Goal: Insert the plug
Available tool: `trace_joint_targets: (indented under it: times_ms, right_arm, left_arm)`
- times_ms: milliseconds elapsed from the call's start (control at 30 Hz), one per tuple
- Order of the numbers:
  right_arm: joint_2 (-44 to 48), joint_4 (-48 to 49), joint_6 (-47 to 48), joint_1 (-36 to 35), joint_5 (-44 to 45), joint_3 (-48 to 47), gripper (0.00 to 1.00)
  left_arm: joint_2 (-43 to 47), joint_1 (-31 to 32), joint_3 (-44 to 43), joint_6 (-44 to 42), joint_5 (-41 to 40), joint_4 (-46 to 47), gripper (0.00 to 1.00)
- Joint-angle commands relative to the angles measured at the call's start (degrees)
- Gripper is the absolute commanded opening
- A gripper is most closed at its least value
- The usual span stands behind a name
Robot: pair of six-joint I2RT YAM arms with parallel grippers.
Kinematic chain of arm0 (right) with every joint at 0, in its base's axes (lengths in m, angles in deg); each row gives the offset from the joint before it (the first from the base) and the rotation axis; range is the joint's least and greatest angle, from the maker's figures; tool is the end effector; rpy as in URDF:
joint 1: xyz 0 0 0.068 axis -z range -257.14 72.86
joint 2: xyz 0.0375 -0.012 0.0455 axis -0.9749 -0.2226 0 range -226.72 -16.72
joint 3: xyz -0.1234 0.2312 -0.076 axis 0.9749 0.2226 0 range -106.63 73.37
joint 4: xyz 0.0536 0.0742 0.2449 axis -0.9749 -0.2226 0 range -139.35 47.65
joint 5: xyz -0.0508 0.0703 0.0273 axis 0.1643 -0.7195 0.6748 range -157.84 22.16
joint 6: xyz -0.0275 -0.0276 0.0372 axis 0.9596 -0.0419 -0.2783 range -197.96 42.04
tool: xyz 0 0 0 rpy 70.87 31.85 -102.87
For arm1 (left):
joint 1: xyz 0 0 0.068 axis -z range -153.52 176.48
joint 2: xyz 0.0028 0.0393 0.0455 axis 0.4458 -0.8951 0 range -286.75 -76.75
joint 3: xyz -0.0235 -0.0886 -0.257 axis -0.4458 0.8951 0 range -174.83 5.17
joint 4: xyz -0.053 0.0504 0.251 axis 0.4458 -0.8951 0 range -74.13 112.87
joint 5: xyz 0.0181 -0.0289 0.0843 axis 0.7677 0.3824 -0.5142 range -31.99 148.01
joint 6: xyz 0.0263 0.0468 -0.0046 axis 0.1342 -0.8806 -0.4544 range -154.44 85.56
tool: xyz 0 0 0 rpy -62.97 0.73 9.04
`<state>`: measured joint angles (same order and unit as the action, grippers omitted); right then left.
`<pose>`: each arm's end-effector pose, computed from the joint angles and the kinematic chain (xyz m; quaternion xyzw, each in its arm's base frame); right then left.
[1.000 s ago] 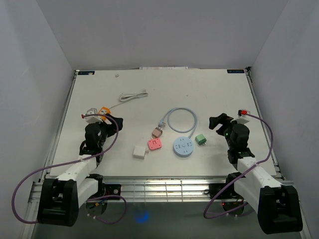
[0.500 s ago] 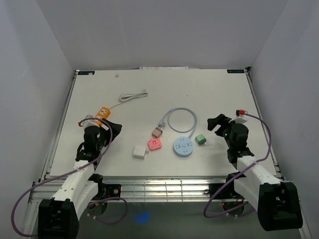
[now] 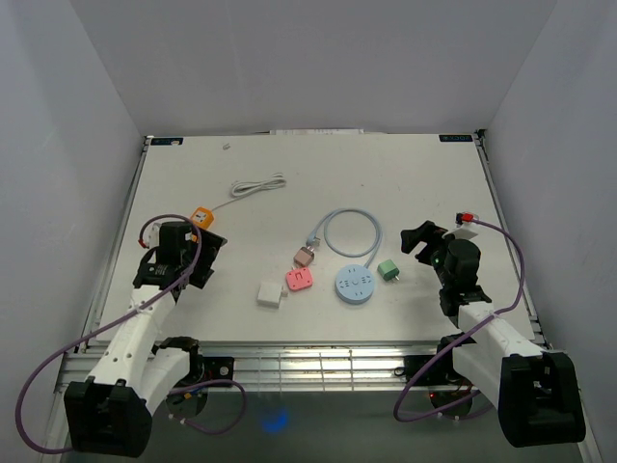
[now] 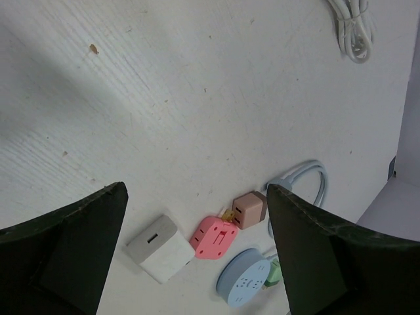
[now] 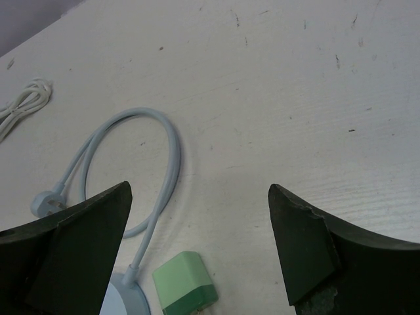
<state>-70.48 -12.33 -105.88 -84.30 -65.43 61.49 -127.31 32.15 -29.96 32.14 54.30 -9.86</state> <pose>0.1923 0.0226 0.1851 0.1529 0.7611 0.1744 0.6058 0.1769 -0.0154 0.2285 -0.4831 0.7990 -0.1860 0.3061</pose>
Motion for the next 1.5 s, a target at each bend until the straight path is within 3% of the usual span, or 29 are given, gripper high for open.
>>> trace_joint_targets:
  times_ms: [0,267,500,667,767,933,1067,1300,1467]
  right_arm:
    - [-0.4,1.5,0.7,0.0,0.1,-1.7,0.89]
    - [-1.0,1.3,0.6,0.0,0.2,-2.1,0.89]
    - [-0.7,0.9,0.8,0.0,0.1,-2.2,0.89]
    - [0.3,0.9,0.8,0.0,0.0,-1.7,0.89]
    - [0.7,1.2,0.8,0.0,0.0,-1.4,0.89]
    - [0.6,1.1,0.8,0.0,0.1,-1.5,0.89]
    - [0.6,1.1,0.8,0.0,0.1,-1.6,0.89]
    - [0.6,1.0,0.9,0.0,0.2,-1.4,0.89]
    - [0.0,1.1,0.8,0.0,-0.4,-1.7,0.89]
  left_arm:
    - [0.5,0.3,-3.5,2.7,0.7,-8.9,0.98]
    - [2.4,4.2,-5.3,6.1,1.1,-10.8,0.98]
    - [1.0,3.9,0.6,8.3,11.0,-1.4,0.98]
    - [-0.1,3.5,0.2,-1.9,10.7,2.4,0.98]
    - [0.4,3.4,-0.5,-0.9,8.3,0.2,0.98]
    - [-0.5,3.4,-1.1,-2.2,11.0,0.8,0.98]
    - [-2.0,4.7,-2.0,0.6,9.4,-4.2,0.96]
    - [3.8,15.2,3.2,19.5,1.3,-5.7,0.89]
    - [-1.6,21.5,-0.1,24.5,-1.6,-11.8,0.85]
